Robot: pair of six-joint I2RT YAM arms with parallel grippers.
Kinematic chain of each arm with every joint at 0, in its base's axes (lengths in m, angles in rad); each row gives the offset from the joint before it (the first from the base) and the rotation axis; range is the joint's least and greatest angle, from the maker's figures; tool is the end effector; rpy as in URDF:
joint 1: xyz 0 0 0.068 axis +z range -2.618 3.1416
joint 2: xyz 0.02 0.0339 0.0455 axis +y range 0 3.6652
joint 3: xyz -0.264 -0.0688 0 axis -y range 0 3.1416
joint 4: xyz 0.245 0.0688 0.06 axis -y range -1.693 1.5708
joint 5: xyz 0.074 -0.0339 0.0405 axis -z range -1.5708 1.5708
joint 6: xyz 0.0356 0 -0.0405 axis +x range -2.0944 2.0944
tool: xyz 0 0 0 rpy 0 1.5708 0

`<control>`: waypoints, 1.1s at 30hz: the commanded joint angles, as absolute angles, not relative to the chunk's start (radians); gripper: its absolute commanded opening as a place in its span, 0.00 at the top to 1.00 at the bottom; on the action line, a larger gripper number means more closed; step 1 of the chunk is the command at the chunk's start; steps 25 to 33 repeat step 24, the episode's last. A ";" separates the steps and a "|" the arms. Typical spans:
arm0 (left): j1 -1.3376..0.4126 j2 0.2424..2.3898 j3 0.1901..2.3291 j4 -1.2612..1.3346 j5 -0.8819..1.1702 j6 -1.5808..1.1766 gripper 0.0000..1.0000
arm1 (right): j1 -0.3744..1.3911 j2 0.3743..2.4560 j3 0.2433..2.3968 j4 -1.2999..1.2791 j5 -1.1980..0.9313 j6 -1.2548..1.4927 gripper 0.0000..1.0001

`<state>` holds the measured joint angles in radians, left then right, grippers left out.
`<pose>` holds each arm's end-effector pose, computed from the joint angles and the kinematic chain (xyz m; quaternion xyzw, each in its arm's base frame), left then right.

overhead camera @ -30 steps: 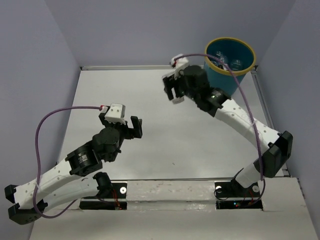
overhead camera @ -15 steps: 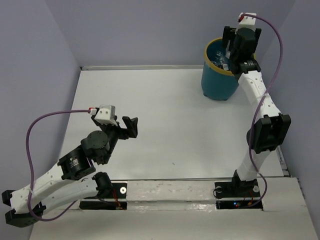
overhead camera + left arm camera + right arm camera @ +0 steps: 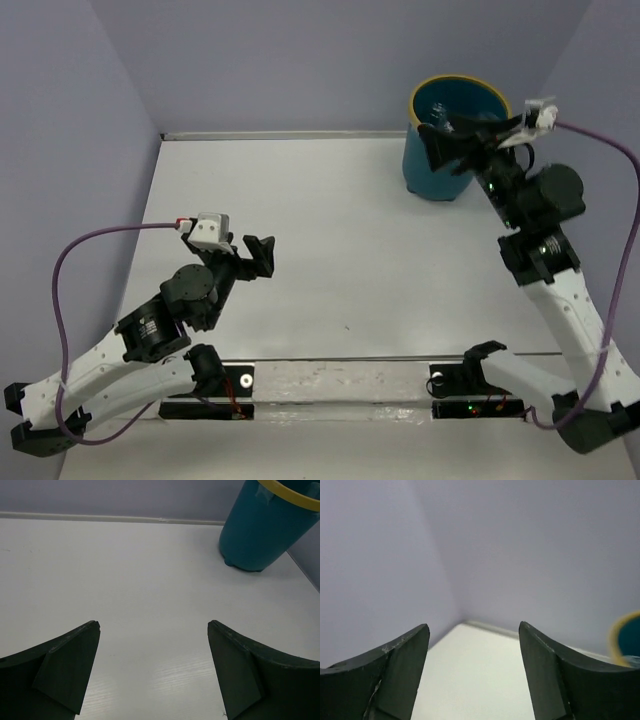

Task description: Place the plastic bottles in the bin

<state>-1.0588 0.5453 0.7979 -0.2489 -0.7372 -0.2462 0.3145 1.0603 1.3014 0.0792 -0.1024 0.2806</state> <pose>0.0781 -0.0902 0.3701 0.0257 0.7057 -0.1992 0.6795 0.2066 0.0710 0.4951 -0.0514 0.5837 0.2660 0.7654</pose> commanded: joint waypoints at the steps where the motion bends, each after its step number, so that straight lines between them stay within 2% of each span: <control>1: -1.052 0.500 0.784 -0.166 -0.769 -0.233 0.01 | 0.429 0.980 0.978 0.279 -0.461 0.489 0.35; 2: -1.052 0.491 0.775 -0.160 -0.765 -0.229 0.01 | 0.460 0.942 0.936 0.313 -0.503 0.506 0.65; 3: -1.052 0.482 0.772 -0.143 -0.764 -0.224 0.01 | 0.469 0.922 0.901 0.316 -0.568 0.538 0.88; 4: -1.052 0.468 0.767 -0.134 -0.759 -0.218 0.01 | 0.479 0.899 0.866 0.322 -0.592 0.555 1.00; 7: -1.052 0.443 0.756 -0.121 -0.767 -0.199 0.01 | 0.479 0.748 0.741 0.309 -0.626 0.574 1.00; 8: -1.052 0.430 0.752 -0.115 -0.776 -0.193 0.01 | 0.479 0.639 0.714 0.257 -0.592 0.557 1.00; 11: -1.051 0.408 0.744 -0.103 -0.795 -0.187 0.01 | 0.479 0.485 0.710 0.125 -0.525 0.506 1.00; 13: -1.051 0.385 0.732 -0.085 -0.799 -0.178 0.01 | 0.479 0.366 0.710 0.068 -0.415 0.460 0.70; 14: -1.051 0.377 0.724 -0.080 -0.799 -0.170 0.01 | 0.479 0.336 0.697 0.025 -0.338 0.448 0.31; 15: -1.049 0.374 0.721 -0.077 -0.802 -0.170 0.01 | 0.479 0.312 0.686 0.009 -0.310 0.448 0.07; 16: -1.049 0.367 0.716 -0.071 -0.807 -0.169 0.01 | 0.479 0.278 0.675 -0.030 -0.283 0.448 0.01; 24: -1.049 0.402 0.704 -0.041 -0.788 -0.186 0.01 | 0.479 0.256 0.589 -0.064 -0.114 0.463 0.00; 33: -1.049 0.402 0.704 -0.041 -0.788 -0.186 0.01 | 0.479 0.256 0.589 -0.064 -0.114 0.463 0.00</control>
